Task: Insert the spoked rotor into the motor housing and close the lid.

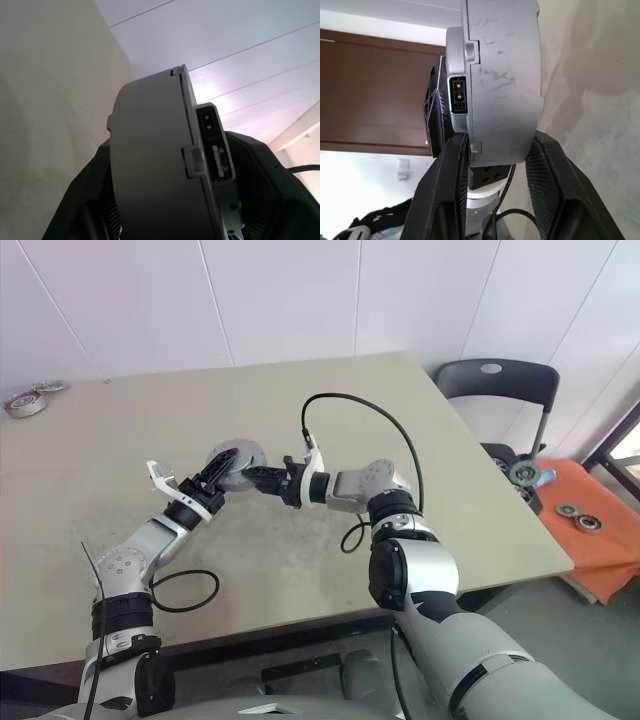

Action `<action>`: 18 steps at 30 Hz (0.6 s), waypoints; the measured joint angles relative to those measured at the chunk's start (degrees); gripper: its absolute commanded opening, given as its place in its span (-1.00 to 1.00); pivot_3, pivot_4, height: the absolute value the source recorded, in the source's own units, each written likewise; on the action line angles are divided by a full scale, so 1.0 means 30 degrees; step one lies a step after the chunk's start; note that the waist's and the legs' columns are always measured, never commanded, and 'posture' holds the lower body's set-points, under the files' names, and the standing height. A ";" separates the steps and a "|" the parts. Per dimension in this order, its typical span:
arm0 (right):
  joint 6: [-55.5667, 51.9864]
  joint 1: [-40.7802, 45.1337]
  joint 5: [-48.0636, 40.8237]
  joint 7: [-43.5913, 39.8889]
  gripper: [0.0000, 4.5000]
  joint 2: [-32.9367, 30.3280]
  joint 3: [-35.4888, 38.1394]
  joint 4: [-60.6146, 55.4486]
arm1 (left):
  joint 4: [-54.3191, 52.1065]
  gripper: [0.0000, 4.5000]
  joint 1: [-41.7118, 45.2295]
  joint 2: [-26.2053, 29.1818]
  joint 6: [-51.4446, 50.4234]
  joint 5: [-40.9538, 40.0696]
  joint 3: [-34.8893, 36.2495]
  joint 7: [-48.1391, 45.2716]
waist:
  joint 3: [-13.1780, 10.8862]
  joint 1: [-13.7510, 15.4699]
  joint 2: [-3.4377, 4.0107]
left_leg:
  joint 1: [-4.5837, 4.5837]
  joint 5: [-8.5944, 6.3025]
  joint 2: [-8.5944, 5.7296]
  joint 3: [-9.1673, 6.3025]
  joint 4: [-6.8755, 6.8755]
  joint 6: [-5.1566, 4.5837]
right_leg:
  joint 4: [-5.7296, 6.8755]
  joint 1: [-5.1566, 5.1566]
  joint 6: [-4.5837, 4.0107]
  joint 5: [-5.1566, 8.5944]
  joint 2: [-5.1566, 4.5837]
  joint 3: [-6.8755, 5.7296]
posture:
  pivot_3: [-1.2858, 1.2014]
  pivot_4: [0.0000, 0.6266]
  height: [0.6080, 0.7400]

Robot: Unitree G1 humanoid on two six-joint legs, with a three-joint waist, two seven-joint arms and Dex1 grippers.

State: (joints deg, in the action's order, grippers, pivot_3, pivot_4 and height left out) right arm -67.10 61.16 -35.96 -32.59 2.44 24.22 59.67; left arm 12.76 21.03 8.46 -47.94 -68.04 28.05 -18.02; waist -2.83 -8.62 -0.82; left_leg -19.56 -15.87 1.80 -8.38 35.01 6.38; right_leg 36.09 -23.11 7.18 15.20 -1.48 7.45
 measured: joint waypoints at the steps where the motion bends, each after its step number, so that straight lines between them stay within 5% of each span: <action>1: 0.0017 -0.0019 0.0001 -0.0004 -0.40 0.0001 -0.0063 -0.0089 | -0.0001 0.18 0.0000 0.0000 0.0003 -0.0008 0.0001 0.0004 | 0.0000 0.0002 0.0000 | 0.0000 0.0000 0.0000 0.0000 -0.0001 0.0000 | 0.0000 0.0000 0.0000 0.0000 0.0000 0.0001 | 0.03 -1.00 1.00; 2: 0.0028 -0.0053 0.0000 -0.0013 -0.40 0.0009 -0.0117 -0.0187 | -0.0004 0.18 0.0000 0.0000 0.0004 -0.0019 0.0001 0.0005 | 0.0000 0.0002 0.0000 | 0.0000 0.0000 0.0000 0.0000 -0.0001 0.0000 | 0.0000 0.0000 0.0000 0.0000 0.0000 0.0001 | 0.03 -1.00 1.00; 8: 0.0345 -0.0415 0.0305 0.0071 0.43 0.0000 -0.0634 -0.0842 | -0.0293 0.18 0.0000 0.0103 0.0042 0.0013 -0.0004 0.0163 | 0.0000 0.0007 0.0000 | -0.0001 0.0000 0.0000 0.0000 0.0000 0.0000 | -0.0001 0.0000 0.0000 0.0000 0.0000 0.0001 | 0.03 -1.00 1.00; 18: 0.0353 -0.0456 0.0340 0.0198 0.43 -0.0006 -0.0685 -0.0952 | -0.0462 0.18 0.0001 0.0043 -0.0011 0.0042 -0.0112 0.0230 | -0.0001 0.0023 0.0000 | -0.0007 0.0000 0.0000 0.0000 0.0000 0.0000 | -0.0003 -0.0003 0.0000 0.0000 0.0000 0.0001 | 0.03 -1.00 1.00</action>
State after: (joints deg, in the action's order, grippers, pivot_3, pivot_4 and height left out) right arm -66.04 59.80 -34.94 -32.00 2.42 22.17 56.81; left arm 11.37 21.03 8.59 -47.97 -67.91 27.71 -17.33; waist -2.83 -8.55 -0.82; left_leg -19.58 -15.87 1.80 -8.38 35.01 6.38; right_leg 36.08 -23.12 7.18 15.20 -1.48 7.46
